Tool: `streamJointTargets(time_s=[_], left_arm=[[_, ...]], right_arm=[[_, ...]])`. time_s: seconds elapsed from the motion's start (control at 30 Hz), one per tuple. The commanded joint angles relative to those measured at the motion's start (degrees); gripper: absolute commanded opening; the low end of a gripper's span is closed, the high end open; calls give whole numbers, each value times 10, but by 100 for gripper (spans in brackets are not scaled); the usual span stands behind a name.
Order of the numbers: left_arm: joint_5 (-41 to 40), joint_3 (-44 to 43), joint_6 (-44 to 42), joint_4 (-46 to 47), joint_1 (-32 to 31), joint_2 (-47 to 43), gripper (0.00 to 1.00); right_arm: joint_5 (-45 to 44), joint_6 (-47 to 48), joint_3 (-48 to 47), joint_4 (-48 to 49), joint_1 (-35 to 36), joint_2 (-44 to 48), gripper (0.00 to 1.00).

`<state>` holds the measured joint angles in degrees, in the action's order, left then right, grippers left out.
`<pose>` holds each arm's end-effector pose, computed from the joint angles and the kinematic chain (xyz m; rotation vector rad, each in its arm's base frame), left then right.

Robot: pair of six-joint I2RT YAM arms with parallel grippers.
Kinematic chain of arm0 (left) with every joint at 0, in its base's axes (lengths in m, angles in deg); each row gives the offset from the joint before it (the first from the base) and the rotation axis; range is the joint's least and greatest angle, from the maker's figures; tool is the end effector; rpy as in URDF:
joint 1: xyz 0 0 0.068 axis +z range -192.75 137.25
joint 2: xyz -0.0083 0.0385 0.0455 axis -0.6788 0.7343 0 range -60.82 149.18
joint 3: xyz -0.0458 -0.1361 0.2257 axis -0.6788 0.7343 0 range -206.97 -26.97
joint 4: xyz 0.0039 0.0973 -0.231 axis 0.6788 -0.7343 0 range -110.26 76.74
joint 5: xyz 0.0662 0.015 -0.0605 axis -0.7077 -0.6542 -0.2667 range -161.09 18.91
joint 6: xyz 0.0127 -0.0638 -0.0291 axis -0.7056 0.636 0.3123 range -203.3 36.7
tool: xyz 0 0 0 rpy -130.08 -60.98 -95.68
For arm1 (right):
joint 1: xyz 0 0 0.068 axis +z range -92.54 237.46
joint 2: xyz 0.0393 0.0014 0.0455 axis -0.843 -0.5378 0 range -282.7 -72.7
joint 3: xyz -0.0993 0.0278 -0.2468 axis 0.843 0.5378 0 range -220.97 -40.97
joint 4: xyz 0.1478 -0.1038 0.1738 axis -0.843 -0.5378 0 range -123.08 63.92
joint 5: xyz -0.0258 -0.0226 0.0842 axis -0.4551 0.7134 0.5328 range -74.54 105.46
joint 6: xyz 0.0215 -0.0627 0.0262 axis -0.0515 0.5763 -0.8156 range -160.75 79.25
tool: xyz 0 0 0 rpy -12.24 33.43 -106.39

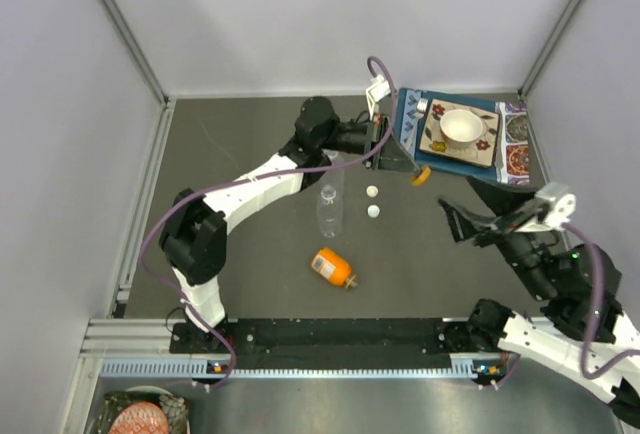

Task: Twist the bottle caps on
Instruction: Pick up the bottle cap from the center of the board.

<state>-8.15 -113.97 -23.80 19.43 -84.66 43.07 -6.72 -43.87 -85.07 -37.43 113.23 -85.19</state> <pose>0.2775 -0.3193 0.3814 0.9368 1.6104 -2.0434 0.0494 0.0333 0.3872 -0.2342 1.2495 0.6543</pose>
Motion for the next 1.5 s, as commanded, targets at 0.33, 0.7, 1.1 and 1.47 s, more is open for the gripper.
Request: streamJointTargets(time_s=[0.33,0.7,1.1,1.47], left_arm=[[5,59,342,363,0,-28,0],[-9,67,351,373,0,-25,0],[-16,74,358,378,3,-29,0],[-19,84,351,376,3,-30,0]], right_arm=[[125,246,13,228,5,-142,74],[150,231,19,246,5,-177,72],[143,205,30,245,4,-181,50],[150,187,33,264,5,-184,48]])
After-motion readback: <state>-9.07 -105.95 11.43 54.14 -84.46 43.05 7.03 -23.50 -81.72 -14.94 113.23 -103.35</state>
